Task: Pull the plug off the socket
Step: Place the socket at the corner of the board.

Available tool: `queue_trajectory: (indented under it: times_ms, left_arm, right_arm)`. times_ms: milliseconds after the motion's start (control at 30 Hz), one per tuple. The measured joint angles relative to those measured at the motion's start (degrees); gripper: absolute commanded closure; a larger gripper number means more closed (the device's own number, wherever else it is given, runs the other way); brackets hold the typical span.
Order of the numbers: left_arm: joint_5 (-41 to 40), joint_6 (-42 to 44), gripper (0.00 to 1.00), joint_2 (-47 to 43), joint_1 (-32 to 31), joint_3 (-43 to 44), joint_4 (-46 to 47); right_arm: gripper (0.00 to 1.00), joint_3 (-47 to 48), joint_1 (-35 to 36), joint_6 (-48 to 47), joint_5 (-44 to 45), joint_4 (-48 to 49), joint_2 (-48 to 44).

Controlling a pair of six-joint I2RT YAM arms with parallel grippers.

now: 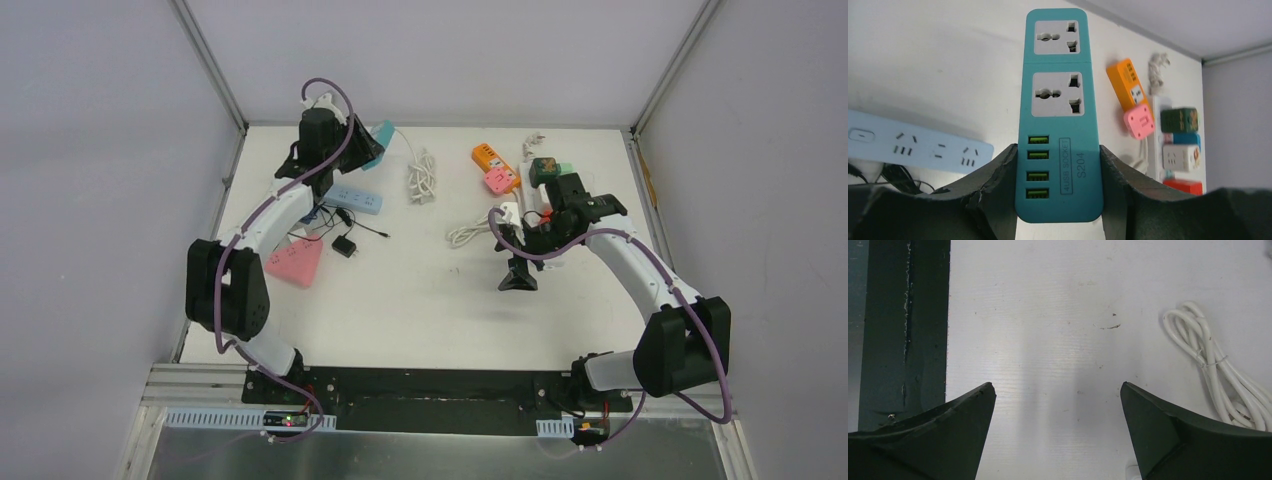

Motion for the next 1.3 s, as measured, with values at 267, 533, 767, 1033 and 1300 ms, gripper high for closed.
queue_trajectory:
  times_ms: [267, 533, 767, 1033, 1300]
  left_arm:
    - [-8.90, 0.50, 1.00, 9.18, 3.41, 10.75, -2.99]
    - [-9.33, 0.55, 1.00, 19.30, 5.95, 11.41, -3.21]
    - [-6.73, 0.61, 1.00, 25.53, 6.67, 11.93, -2.95]
    - [-7.89, -6.34, 0.74, 27.93, 6.60, 16.26, -5.75]
    - [-8.31, -11.61, 0.31, 29.70, 5.70, 18.12, -7.65]
  right_arm:
    - [0.00, 0.00, 0.00, -0.72, 0.02, -0.24, 0.00]
    - [0.00, 0.00, 0.00, -1.18, 0.02, -0.63, 0.00]
    - [0.00, 0.00, 0.00, -1.33, 0.02, -0.63, 0.00]
    - [0.00, 0.00, 0.00, -1.33, 0.00, -0.66, 0.00]
    - [0.00, 0.00, -0.02, -1.36, 0.02, -0.66, 0.00]
